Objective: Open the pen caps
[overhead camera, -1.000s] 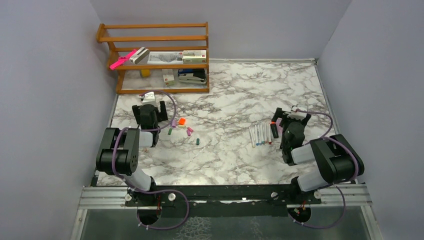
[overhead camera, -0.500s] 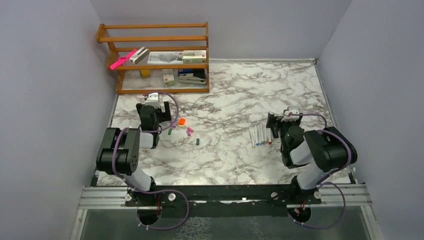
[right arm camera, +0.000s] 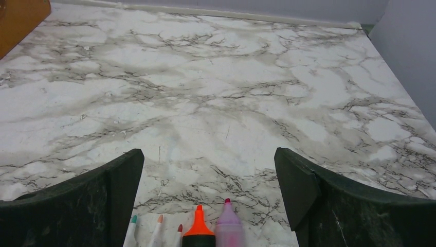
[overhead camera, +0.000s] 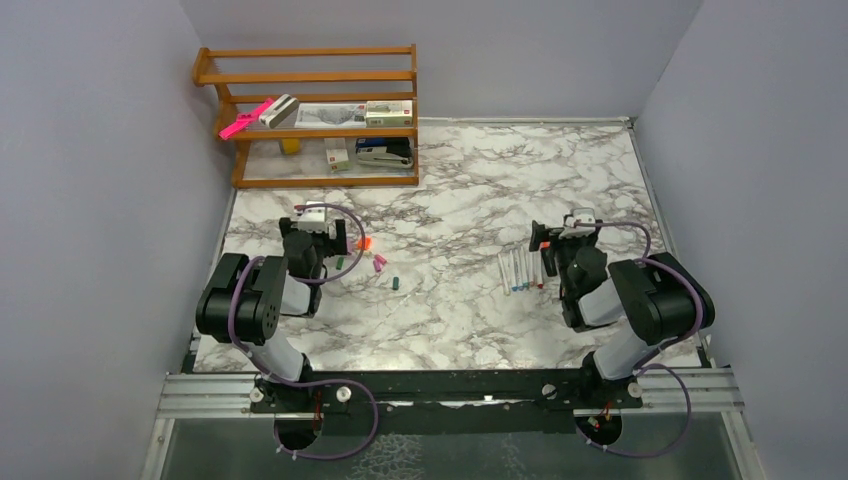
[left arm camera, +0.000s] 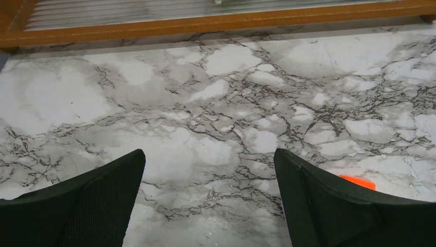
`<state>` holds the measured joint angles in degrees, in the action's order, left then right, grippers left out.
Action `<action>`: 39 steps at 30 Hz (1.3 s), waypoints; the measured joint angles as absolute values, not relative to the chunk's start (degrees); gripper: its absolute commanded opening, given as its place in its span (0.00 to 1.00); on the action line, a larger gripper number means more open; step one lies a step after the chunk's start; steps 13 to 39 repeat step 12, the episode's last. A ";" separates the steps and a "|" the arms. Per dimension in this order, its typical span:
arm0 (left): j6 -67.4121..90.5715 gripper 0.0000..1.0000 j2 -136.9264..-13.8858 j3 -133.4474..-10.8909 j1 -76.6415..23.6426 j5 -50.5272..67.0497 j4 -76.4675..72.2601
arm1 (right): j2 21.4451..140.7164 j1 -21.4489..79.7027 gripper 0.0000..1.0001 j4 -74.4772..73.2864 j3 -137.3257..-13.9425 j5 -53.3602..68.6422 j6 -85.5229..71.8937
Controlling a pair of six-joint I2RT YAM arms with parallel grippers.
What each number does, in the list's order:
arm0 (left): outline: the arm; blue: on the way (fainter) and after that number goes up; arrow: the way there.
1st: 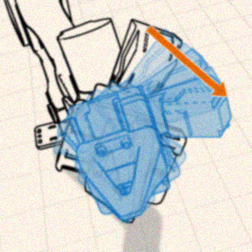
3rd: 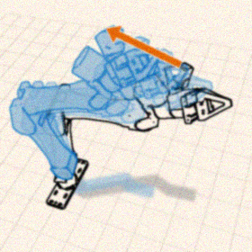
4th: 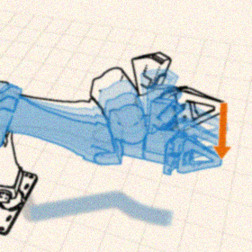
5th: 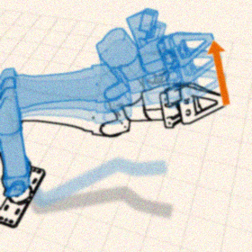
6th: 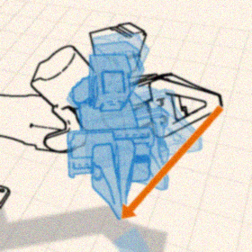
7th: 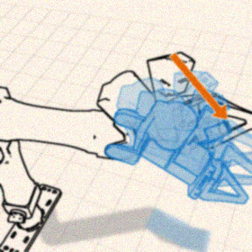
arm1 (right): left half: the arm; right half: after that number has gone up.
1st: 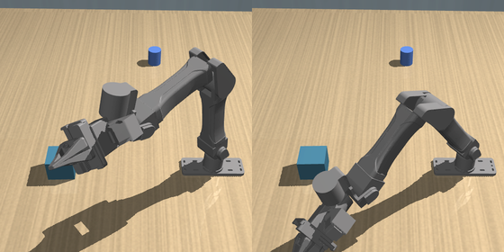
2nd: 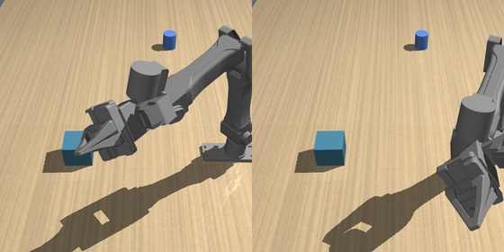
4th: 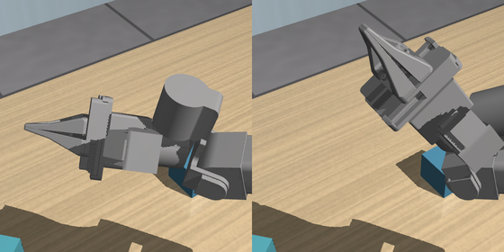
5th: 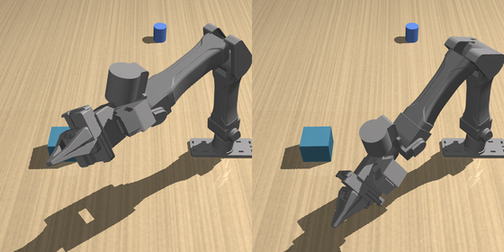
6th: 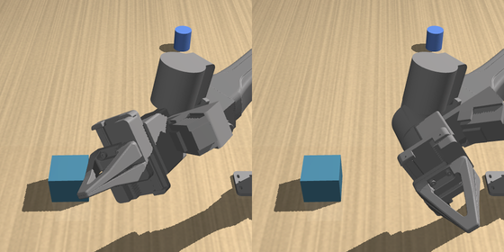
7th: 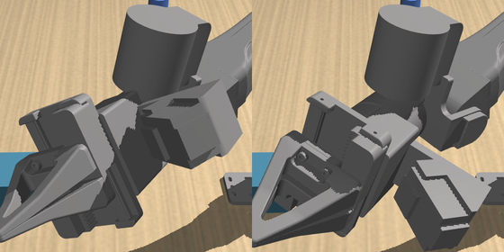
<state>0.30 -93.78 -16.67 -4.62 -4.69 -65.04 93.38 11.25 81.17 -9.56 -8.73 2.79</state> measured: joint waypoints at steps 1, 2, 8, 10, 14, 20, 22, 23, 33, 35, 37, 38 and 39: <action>0.27 0.99 -93.78 -16.67 -4.62 -4.71 -65.71 | 93.38 11.25 1.00 80.82 -9.96 -8.67 2.83; 0.25 0.99 -93.78 -16.67 -4.62 -4.69 -66.15 | 93.38 11.25 1.00 80.53 -10.31 -8.62 2.83; 0.21 0.99 -93.78 -16.67 -4.62 -4.69 -67.75 | 93.38 11.25 1.00 79.57 -11.07 -8.23 2.85; 0.19 0.99 -93.78 -16.67 -4.62 -4.71 -67.75 | 93.38 11.25 1.00 79.13 -11.31 -8.16 2.85; 0.19 0.99 -93.78 -16.67 -4.62 -4.71 -67.77 | 93.38 11.25 1.00 78.98 -11.35 -8.12 2.85; 0.19 0.99 -93.78 -16.67 -4.62 -4.71 -67.77 | 93.38 11.25 1.00 78.98 -11.35 -8.12 2.85; 0.19 0.99 -93.78 -16.67 -4.62 -4.71 -67.77 | 93.38 11.25 1.00 78.98 -11.35 -8.12 2.85; 0.19 0.99 -93.78 -16.67 -4.62 -4.71 -67.77 | 93.38 11.25 1.00 78.98 -11.35 -8.12 2.85; 0.19 0.99 -93.78 -16.67 -4.62 -4.71 -67.77 | 93.38 11.25 1.00 78.98 -11.35 -8.12 2.85; 0.19 0.99 -93.78 -16.67 -4.62 -4.71 -67.77 | 93.38 11.25 1.00 78.98 -11.35 -8.12 2.85; 0.19 0.99 -93.78 -16.67 -4.62 -4.71 -67.77 | 93.38 11.25 1.00 78.98 -11.35 -8.12 2.85; 0.19 0.99 -93.78 -16.67 -4.62 -4.71 -67.77 | 93.38 11.25 1.00 78.98 -11.35 -8.12 2.85; 0.19 0.99 -93.78 -16.67 -4.62 -4.71 -67.77 | 93.38 11.25 1.00 78.98 -11.35 -8.12 2.85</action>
